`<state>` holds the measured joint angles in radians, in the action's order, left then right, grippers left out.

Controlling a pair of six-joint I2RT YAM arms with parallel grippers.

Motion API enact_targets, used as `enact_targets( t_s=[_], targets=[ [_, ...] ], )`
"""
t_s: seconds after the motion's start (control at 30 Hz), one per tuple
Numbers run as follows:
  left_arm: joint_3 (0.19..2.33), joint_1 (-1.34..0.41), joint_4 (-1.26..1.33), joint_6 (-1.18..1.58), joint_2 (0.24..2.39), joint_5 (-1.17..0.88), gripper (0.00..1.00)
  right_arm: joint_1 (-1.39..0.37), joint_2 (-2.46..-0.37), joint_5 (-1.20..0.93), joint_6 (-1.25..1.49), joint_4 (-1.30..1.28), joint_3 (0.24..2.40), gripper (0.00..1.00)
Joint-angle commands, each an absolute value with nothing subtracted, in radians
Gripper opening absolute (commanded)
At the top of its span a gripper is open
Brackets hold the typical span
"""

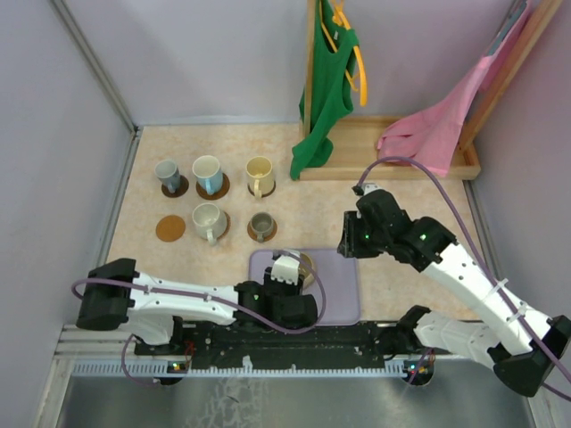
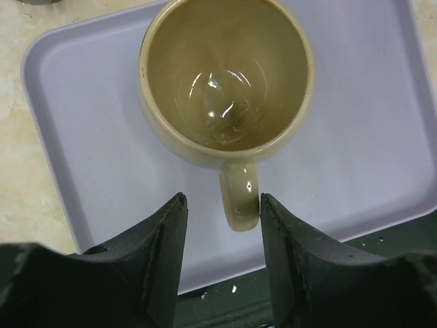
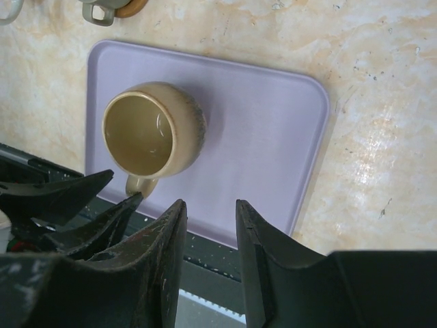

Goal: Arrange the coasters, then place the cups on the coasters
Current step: Pick up the cup from the tray.

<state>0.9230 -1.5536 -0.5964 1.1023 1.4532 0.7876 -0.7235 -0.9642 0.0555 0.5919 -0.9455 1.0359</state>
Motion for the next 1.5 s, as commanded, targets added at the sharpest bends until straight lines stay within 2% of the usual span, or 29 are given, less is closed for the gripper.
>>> enact_targets(
  t_s=[0.0,0.47,0.73,0.83,1.17,1.23,1.33,1.47],
  targets=[
    [0.973,-1.557,-0.583,1.111,1.496,0.834,0.54,-0.715,-0.943,0.064,0.602,-0.94,1.055,0.36],
    [0.986,-1.541,-0.543,1.093,1.573,0.836,0.57,-0.715,-0.946,0.071,0.608,-0.947,1.058,0.36],
    [0.975,-1.524,-0.535,1.096,1.594,0.824,0.53,-0.715,-0.941,0.072,0.612,-0.952,1.054,0.36],
    [0.969,-1.515,-0.523,1.086,1.595,0.82,0.45,-0.715,-0.938,0.072,0.615,-0.951,1.052,0.36],
    [0.958,-1.497,-0.482,1.037,1.609,0.802,0.28,-0.714,-0.937,0.072,0.617,-0.952,1.048,0.36],
    [0.954,-1.496,-0.471,1.027,1.611,0.794,0.2,-0.715,-0.937,0.072,0.617,-0.95,1.048,0.36],
    [0.953,-1.496,-0.471,1.025,1.611,0.791,0.0,-0.715,-0.936,0.073,0.618,-0.949,1.045,0.36],
    [0.963,-1.496,-0.491,1.019,1.603,0.808,0.0,-0.715,-0.936,0.073,0.62,-0.945,1.039,0.36]
  ],
)
